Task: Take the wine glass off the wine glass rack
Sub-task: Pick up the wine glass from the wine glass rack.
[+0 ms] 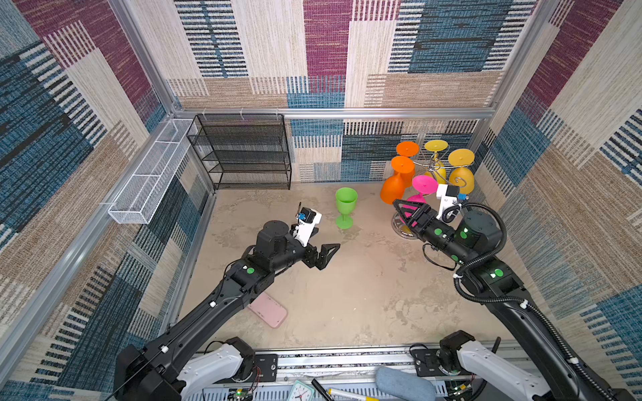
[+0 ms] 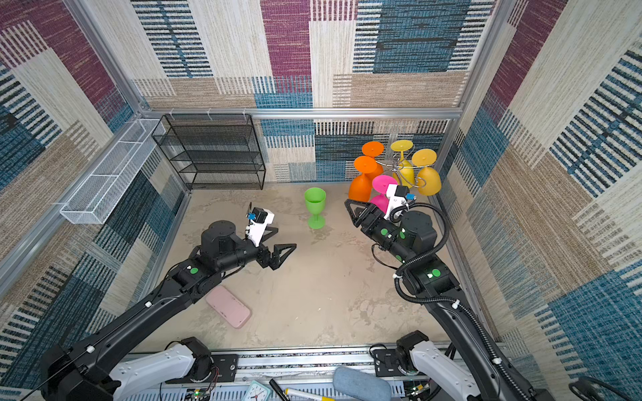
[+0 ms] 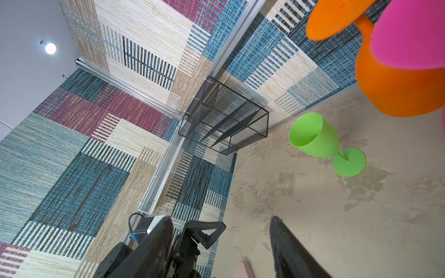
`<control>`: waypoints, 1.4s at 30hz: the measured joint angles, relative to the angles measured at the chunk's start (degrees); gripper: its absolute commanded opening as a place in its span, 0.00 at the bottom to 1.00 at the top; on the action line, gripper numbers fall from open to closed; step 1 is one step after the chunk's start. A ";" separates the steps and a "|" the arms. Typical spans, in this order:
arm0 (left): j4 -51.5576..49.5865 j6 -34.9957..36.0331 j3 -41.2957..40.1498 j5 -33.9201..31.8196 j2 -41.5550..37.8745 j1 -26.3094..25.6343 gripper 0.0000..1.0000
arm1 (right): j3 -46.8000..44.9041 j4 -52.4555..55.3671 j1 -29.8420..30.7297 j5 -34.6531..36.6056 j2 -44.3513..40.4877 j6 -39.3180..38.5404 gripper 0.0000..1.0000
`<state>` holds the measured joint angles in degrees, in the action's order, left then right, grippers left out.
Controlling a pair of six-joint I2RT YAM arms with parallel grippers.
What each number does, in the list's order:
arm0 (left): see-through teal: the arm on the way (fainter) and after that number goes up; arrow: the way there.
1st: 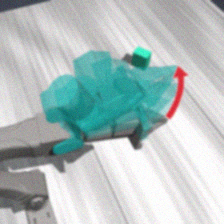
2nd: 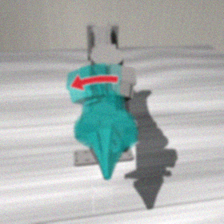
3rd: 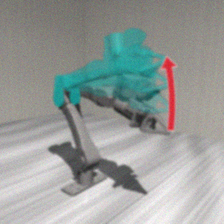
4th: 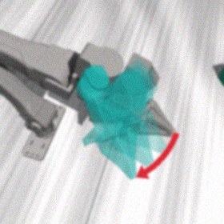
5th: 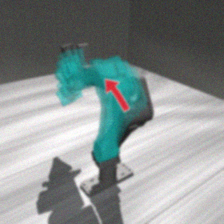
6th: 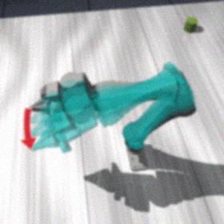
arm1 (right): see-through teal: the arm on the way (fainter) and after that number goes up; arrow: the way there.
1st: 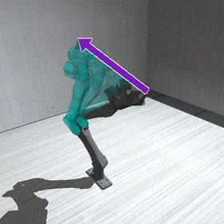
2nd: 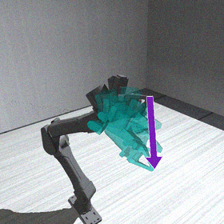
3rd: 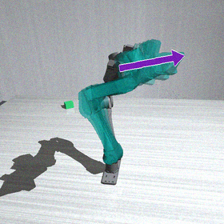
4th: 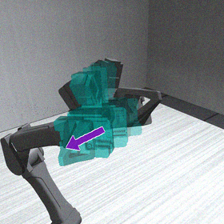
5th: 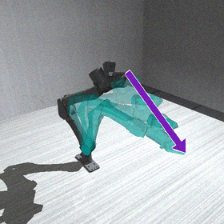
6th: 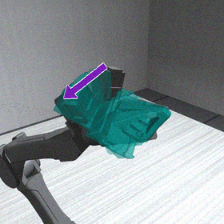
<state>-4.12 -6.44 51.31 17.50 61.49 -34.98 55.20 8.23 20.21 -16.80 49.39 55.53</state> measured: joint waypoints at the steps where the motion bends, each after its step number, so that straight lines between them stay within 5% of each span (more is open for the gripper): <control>1: 0.04 0.00 0.00 0.00 0.00 0.00 0.98 | -1.03 -1.09 -1.27 -1.22 -0.46 0.96 0.65; 18: 0.22 0.00 0.00 0.04 0.20 0.00 0.98 | -8.59 -8.63 -24.65 -18.40 -4.09 12.24 0.53; 42: 0.61 -0.09 -0.07 0.94 -0.85 -0.02 0.97 | -7.93 -15.63 -26.60 -11.91 1.73 21.29 0.41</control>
<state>-3.51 -6.52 51.24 18.44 60.64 -35.00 47.27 -7.40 -6.39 -28.71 51.11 76.82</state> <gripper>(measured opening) 0.967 0.424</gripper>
